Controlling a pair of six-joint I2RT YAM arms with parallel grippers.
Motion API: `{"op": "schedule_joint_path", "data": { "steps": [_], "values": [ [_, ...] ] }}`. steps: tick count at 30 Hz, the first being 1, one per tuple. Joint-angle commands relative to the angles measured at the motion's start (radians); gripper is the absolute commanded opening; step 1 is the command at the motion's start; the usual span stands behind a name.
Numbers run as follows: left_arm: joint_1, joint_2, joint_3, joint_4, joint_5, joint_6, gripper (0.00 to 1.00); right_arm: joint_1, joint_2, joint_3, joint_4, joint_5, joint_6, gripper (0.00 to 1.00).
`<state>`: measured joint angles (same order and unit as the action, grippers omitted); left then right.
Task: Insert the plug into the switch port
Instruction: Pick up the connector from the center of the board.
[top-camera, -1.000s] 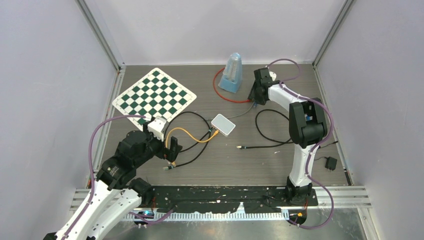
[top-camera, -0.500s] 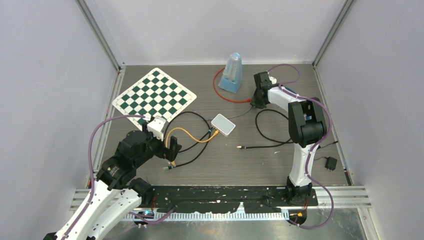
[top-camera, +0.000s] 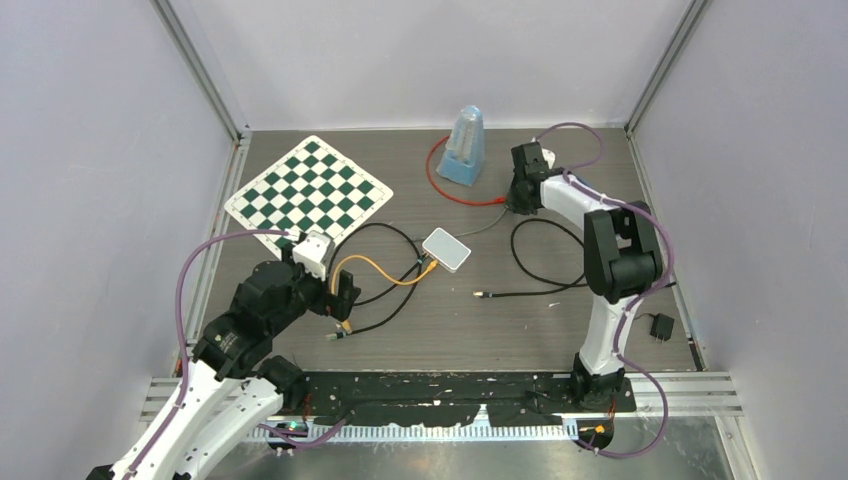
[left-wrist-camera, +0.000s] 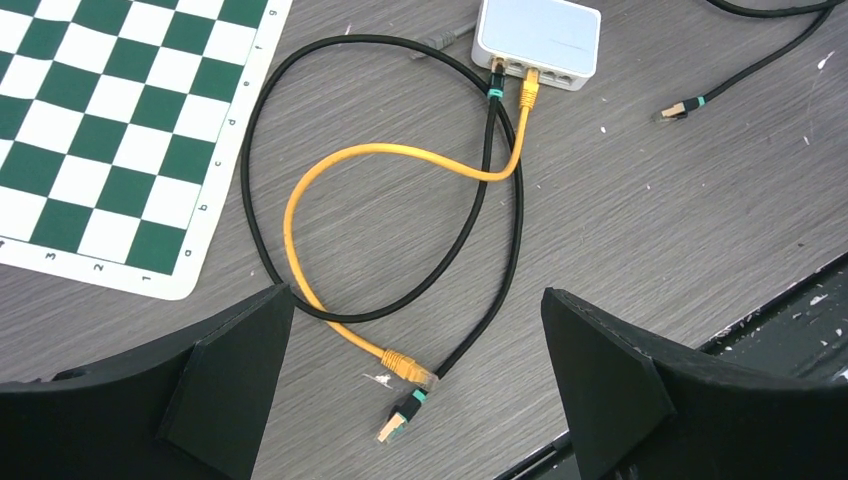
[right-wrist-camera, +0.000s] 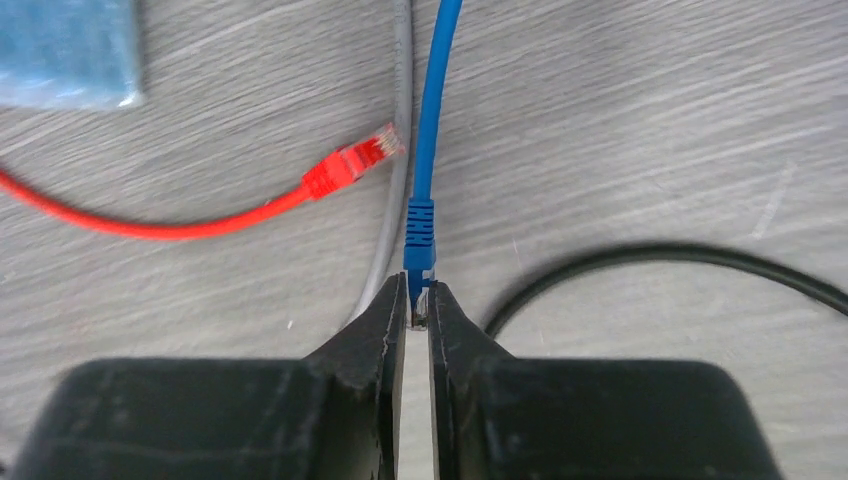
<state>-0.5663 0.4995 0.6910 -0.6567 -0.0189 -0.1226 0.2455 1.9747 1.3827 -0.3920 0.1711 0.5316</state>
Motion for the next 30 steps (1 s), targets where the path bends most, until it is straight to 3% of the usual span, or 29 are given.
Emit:
{"op": "schedule_joint_path", "data": {
  "steps": [1,7,11,14,18,22,27,30],
  "values": [
    [0.004,-0.011,0.011,0.008,-0.021,0.001,0.99,-0.001,-0.251,-0.035,0.030,0.011,-0.063,0.05],
    [0.003,-0.011,-0.006,0.043,0.073,-0.024,0.99,0.001,-0.491,-0.195,0.065,-0.091,-0.057,0.05],
    [0.003,0.008,0.012,0.047,0.067,-0.059,0.99,0.030,-0.676,-0.361,0.173,-0.187,0.032,0.06],
    [0.003,0.018,0.020,0.086,0.104,-0.131,0.97,0.140,-0.846,-0.602,0.356,-0.193,0.182,0.06],
    [0.003,0.049,-0.005,0.214,0.235,-0.269,0.91,0.337,-0.974,-0.858,0.614,-0.058,0.370,0.06],
    [-0.007,0.100,-0.086,0.356,0.273,-0.360,0.86,0.480,-0.991,-1.008,0.807,0.033,0.548,0.07],
    [-0.021,0.123,-0.128,0.374,0.164,-0.378,0.85,0.661,-0.924,-1.105,0.918,0.161,0.693,0.08],
    [-0.021,0.136,-0.172,0.411,0.186,-0.373,0.85,0.726,-0.880,-1.151,1.067,0.204,0.765,0.08]
  ]
}}
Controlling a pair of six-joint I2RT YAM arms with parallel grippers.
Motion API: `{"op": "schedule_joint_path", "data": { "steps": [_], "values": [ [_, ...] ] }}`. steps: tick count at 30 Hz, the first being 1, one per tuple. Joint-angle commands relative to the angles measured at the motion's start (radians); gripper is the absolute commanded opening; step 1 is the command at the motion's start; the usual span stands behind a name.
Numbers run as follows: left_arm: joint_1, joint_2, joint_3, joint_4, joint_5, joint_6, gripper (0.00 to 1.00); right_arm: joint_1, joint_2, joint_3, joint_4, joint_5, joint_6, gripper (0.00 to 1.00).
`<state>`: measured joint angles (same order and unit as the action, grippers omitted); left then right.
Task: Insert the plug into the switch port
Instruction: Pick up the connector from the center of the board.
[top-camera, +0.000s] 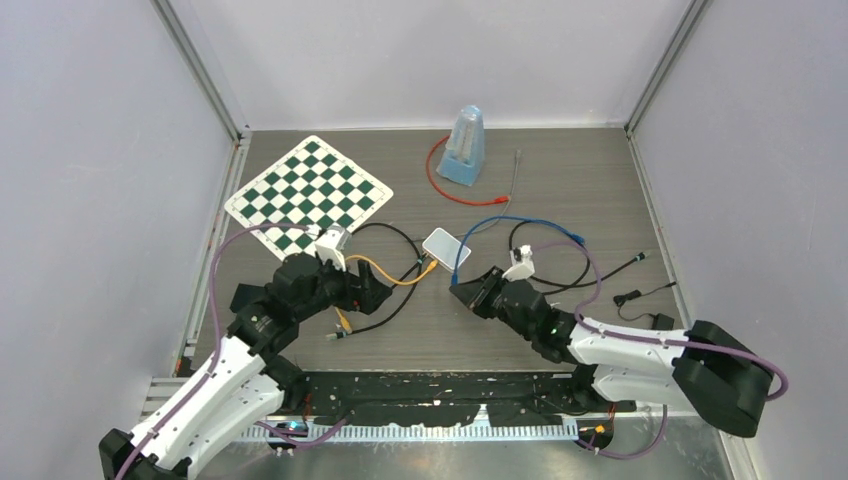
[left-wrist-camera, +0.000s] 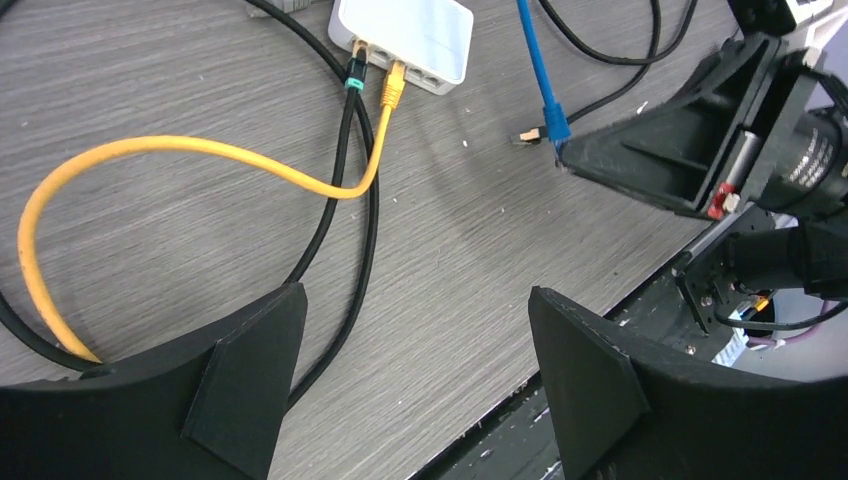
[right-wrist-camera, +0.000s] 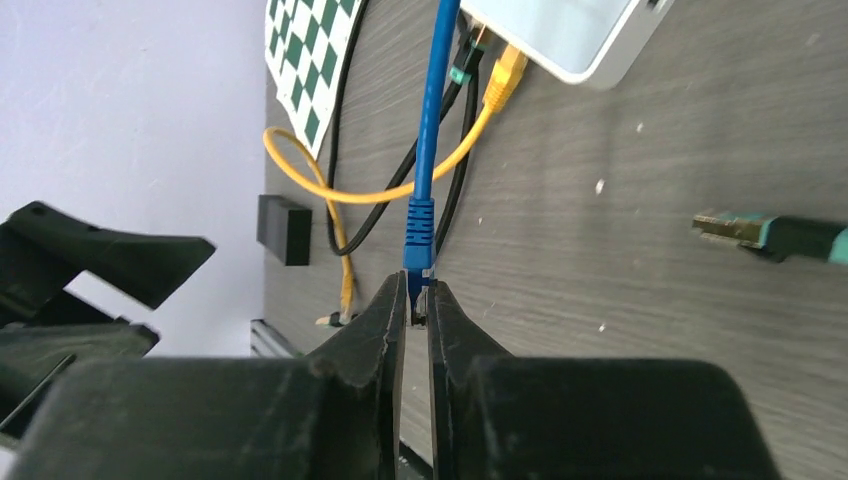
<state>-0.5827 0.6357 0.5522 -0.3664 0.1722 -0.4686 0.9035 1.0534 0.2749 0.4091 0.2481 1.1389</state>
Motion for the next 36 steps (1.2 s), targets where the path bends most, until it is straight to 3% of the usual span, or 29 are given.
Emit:
{"op": "schedule_joint_path", "data": {
  "steps": [1,4,8,10,14,17,22,24,26,30,36],
  "values": [
    [-0.006,0.013,-0.054,0.144,0.023,-0.038,0.84,0.078,0.067,-0.056,0.297,0.129,0.162,0.08],
    [-0.021,0.040,-0.099,0.213,0.065,-0.085,0.83,0.120,0.136,-0.058,0.400,0.117,0.134,0.10],
    [-0.034,0.038,-0.113,0.197,-0.009,-0.087,0.83,0.187,0.198,-0.038,0.342,0.145,0.154,0.18],
    [-0.034,0.027,-0.110,0.170,-0.049,-0.068,0.84,0.197,0.204,-0.045,0.319,0.138,0.164,0.31],
    [-0.033,-0.002,-0.093,0.099,-0.107,-0.029,0.85,0.197,0.101,-0.004,0.133,0.147,0.098,0.43],
    [-0.034,-0.043,-0.071,0.046,-0.157,0.008,0.87,0.198,-0.031,0.063,-0.064,0.157,-0.116,0.50],
    [-0.030,-0.077,0.006,-0.075,-0.267,0.113,0.92,0.174,-0.159,0.202,-0.254,0.172,-0.635,0.52],
    [-0.025,-0.084,0.028,-0.108,-0.278,0.140,0.93,0.103,-0.183,0.265,-0.369,0.131,-0.710,0.53],
    [-0.024,-0.090,0.042,-0.134,-0.278,0.152,0.93,0.002,-0.181,0.320,-0.518,0.065,-0.747,0.53],
    [-0.024,-0.104,0.025,-0.129,-0.217,0.121,0.93,-0.132,-0.097,0.396,-0.628,0.046,-0.784,0.50],
    [-0.025,-0.109,-0.039,-0.094,-0.110,0.040,0.93,-0.155,0.116,0.464,-0.623,-0.064,-0.711,0.47]
  ]
}}
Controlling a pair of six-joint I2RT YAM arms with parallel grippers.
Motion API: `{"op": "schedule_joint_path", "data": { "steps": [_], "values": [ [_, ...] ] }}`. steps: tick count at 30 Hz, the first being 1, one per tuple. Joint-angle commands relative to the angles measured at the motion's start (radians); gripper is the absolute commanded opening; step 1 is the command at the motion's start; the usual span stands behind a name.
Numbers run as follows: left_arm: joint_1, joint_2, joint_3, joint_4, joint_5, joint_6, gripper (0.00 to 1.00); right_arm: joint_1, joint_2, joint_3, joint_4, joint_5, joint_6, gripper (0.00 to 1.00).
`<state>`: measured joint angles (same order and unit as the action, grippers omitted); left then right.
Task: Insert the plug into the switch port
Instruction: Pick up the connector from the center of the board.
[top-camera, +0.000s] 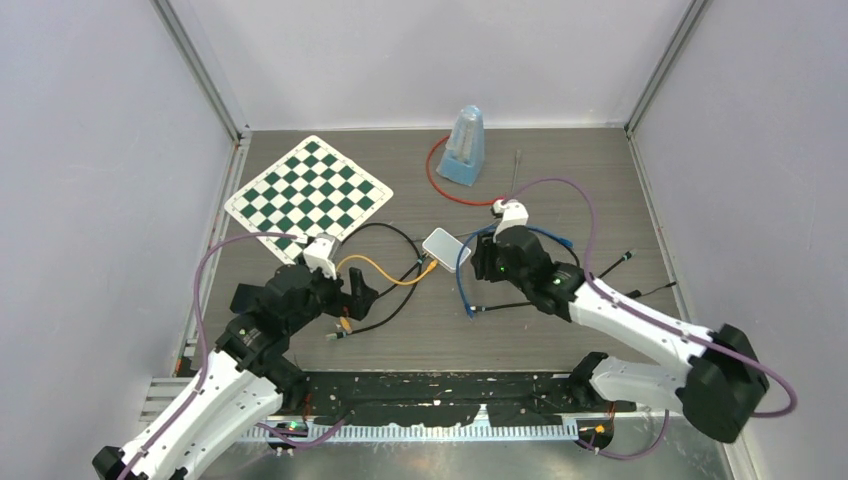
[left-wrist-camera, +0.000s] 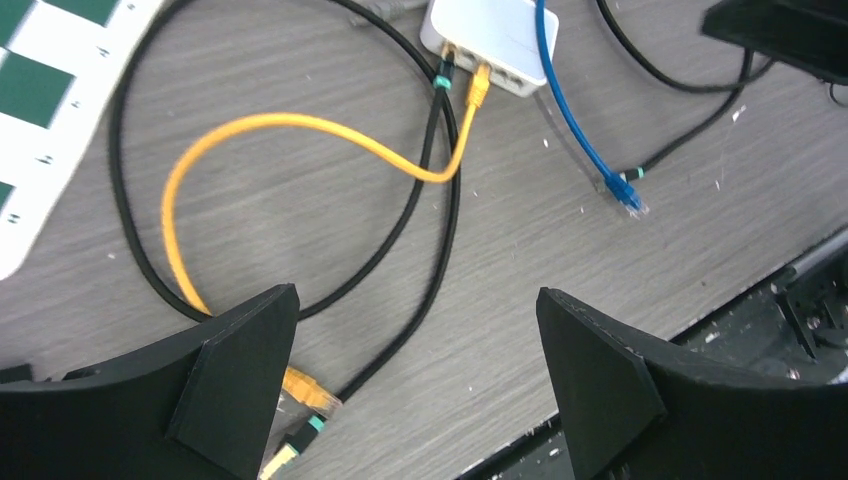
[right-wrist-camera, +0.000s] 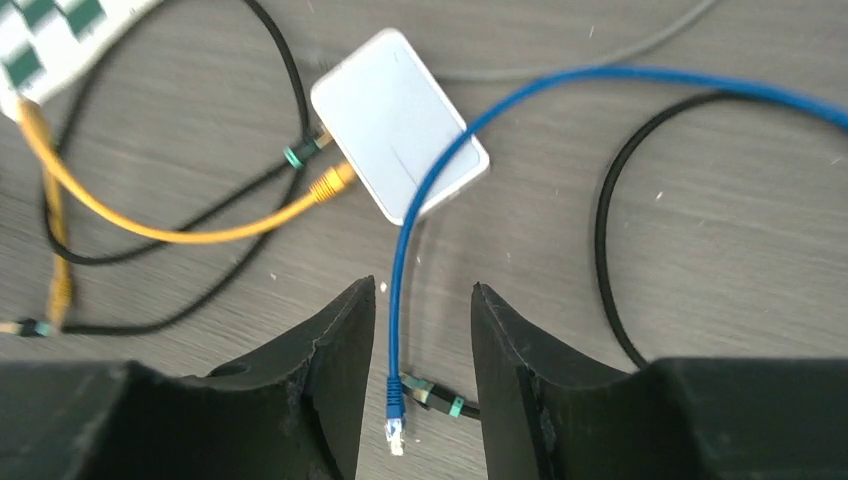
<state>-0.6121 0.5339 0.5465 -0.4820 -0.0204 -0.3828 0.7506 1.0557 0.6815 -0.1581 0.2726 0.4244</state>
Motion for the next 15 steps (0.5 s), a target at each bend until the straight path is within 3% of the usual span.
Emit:
{"op": "schedule_joint_path", "data": {
  "steps": [1,10,15],
  "values": [
    [0.006,-0.011,-0.041,0.027,0.095,-0.050,0.93,-0.002,0.138,0.064,-0.050,-0.110,0.012,0.46],
    [0.005,-0.009,-0.076,0.062,0.157,-0.055,0.92,-0.002,0.366,0.076,0.085,-0.220,0.042,0.44],
    [0.005,-0.001,-0.095,0.092,0.142,-0.100,0.90,0.000,0.454,0.110,0.065,-0.187,0.071,0.42]
  ]
}}
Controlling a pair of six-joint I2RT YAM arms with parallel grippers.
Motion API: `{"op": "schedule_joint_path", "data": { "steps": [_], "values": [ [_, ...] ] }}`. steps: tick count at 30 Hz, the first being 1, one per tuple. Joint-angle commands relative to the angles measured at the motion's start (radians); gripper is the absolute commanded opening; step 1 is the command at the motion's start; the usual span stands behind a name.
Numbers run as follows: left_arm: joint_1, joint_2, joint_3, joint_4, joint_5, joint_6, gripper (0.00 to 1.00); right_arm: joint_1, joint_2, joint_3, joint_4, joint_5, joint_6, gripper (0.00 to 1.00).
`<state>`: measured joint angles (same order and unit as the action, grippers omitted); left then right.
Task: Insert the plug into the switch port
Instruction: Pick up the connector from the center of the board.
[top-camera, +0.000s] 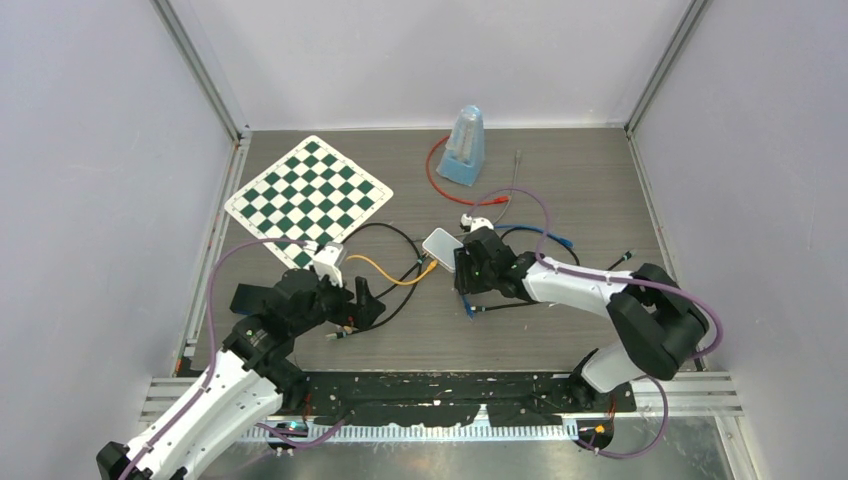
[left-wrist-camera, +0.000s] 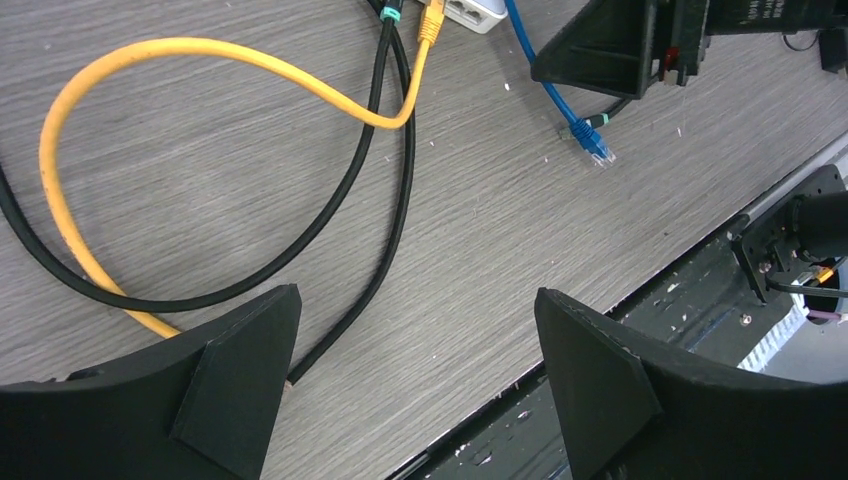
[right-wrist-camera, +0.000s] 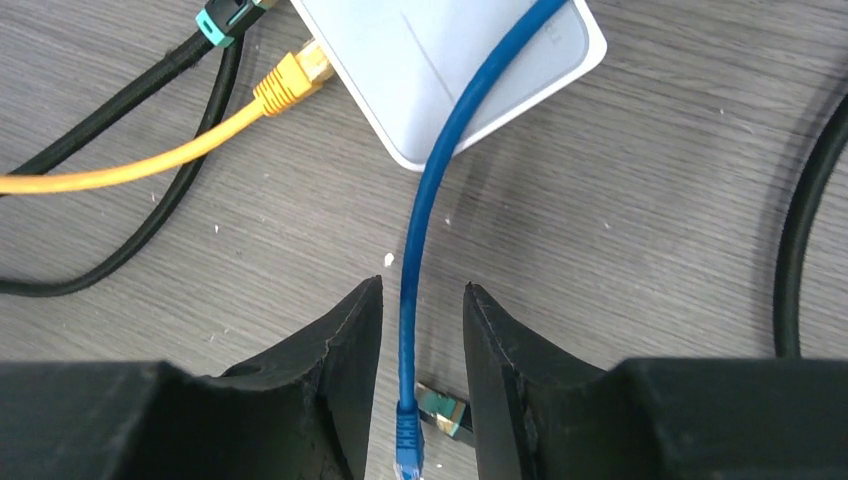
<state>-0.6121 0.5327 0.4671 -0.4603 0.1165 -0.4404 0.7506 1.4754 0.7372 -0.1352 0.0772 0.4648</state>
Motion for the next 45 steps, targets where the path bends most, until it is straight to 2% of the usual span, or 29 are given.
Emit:
{"op": "schedule_joint_path", "data": {
  "steps": [1,7,9,12,14,17,20,24,27,30,32,36,40,42,45],
  "values": [
    [0.005,-0.004,-0.025,0.078,-0.010,-0.058,0.89,-0.001,0.041,0.055,0.042,0.030,0.035,0.42],
    [0.005,0.030,-0.034,0.099,-0.010,-0.070,0.86,-0.002,0.079,0.054,0.085,0.018,0.061,0.38],
    [0.006,0.052,-0.027,0.104,0.010,-0.068,0.86,-0.002,0.089,0.059,0.090,0.010,0.072,0.33],
    [0.005,0.083,-0.030,0.150,0.059,-0.068,0.83,-0.001,0.064,0.059,0.099,0.016,0.089,0.13],
    [-0.001,0.102,-0.030,0.192,0.078,-0.069,0.82,-0.002,0.015,0.058,0.101,0.033,0.111,0.06],
    [-0.025,0.123,-0.027,0.269,0.052,-0.078,0.81,-0.002,-0.099,0.039,0.122,0.060,0.181,0.05],
    [-0.063,0.148,-0.025,0.357,0.004,-0.080,0.80,-0.002,-0.198,-0.019,0.212,0.057,0.260,0.05],
    [-0.077,0.185,0.024,0.401,0.023,-0.040,0.79,-0.007,-0.286,0.006,0.214,-0.046,0.163,0.05],
    [-0.081,0.162,0.054,0.390,0.033,0.061,0.77,-0.019,-0.329,0.059,0.128,-0.158,0.050,0.05],
    [-0.080,0.093,0.069,0.417,0.107,0.257,0.76,-0.033,-0.381,0.132,-0.005,-0.230,-0.082,0.05],
    [-0.081,0.041,0.094,0.412,0.106,0.361,0.79,-0.039,-0.399,0.201,-0.082,-0.279,-0.143,0.06],
    [-0.081,0.028,0.220,0.296,0.082,0.586,0.80,-0.040,-0.385,0.341,-0.223,-0.416,-0.254,0.06],
    [-0.081,0.067,0.339,0.183,0.214,0.844,0.80,-0.042,-0.343,0.408,-0.312,-0.670,-0.328,0.05],
    [-0.081,0.077,0.376,0.155,0.303,0.974,0.80,-0.043,-0.336,0.406,-0.320,-0.745,-0.336,0.05],
    [-0.081,0.071,0.376,0.196,0.376,1.098,0.81,-0.042,-0.326,0.389,-0.311,-0.817,-0.337,0.05]
  ]
}}
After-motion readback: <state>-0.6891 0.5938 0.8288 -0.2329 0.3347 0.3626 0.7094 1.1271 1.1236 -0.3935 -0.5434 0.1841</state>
